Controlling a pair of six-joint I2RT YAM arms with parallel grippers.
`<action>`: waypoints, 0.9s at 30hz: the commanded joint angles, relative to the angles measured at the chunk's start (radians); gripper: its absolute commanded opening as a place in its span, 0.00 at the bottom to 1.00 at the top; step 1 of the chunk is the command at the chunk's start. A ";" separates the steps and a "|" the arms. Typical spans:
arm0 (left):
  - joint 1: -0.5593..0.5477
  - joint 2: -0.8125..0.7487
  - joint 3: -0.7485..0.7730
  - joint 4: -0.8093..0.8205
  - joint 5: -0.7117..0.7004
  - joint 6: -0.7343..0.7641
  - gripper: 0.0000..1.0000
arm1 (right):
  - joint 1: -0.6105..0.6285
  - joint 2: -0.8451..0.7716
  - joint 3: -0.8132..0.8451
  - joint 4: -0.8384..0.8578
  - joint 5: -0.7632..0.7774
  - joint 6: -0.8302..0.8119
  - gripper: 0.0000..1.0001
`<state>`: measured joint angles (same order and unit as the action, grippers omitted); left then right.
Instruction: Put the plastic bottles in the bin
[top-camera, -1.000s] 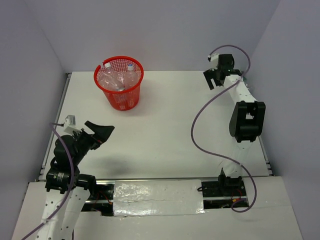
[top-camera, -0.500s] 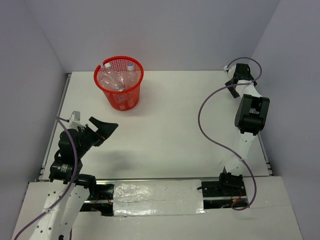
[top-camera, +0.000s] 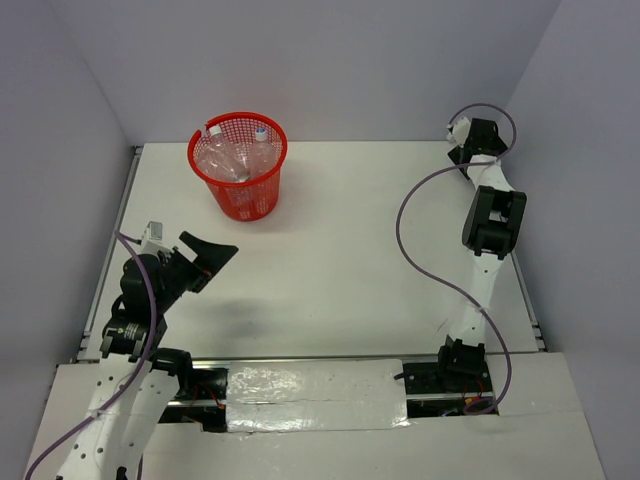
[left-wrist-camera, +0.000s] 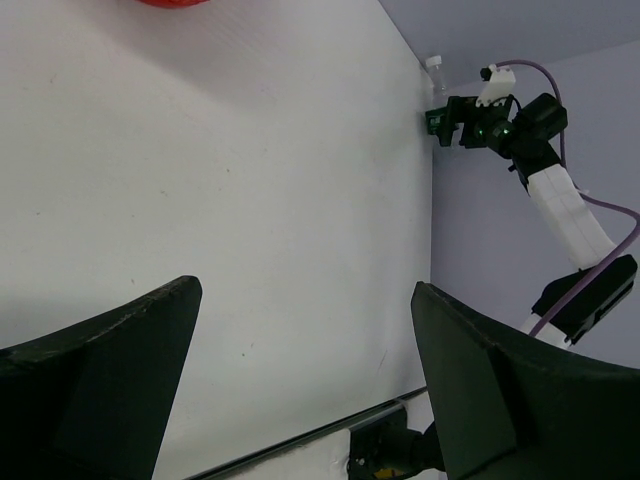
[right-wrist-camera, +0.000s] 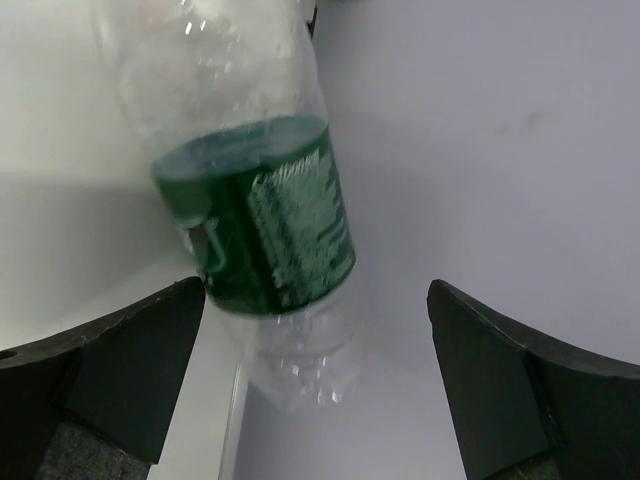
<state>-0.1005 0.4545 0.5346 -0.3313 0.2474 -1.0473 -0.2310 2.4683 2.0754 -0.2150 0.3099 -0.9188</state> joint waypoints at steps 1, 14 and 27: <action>0.004 -0.010 0.004 0.008 -0.013 -0.028 0.99 | -0.016 0.061 0.106 0.029 -0.022 -0.020 1.00; 0.002 -0.014 0.027 -0.041 -0.031 -0.033 0.99 | -0.021 0.113 0.132 -0.070 -0.069 -0.012 0.79; 0.004 -0.042 0.031 0.023 0.023 0.035 0.99 | -0.034 -0.311 -0.407 -0.057 -0.296 0.179 0.32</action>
<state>-0.1005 0.4263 0.5346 -0.3763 0.2379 -1.0500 -0.2619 2.3028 1.7924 -0.2459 0.1448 -0.8436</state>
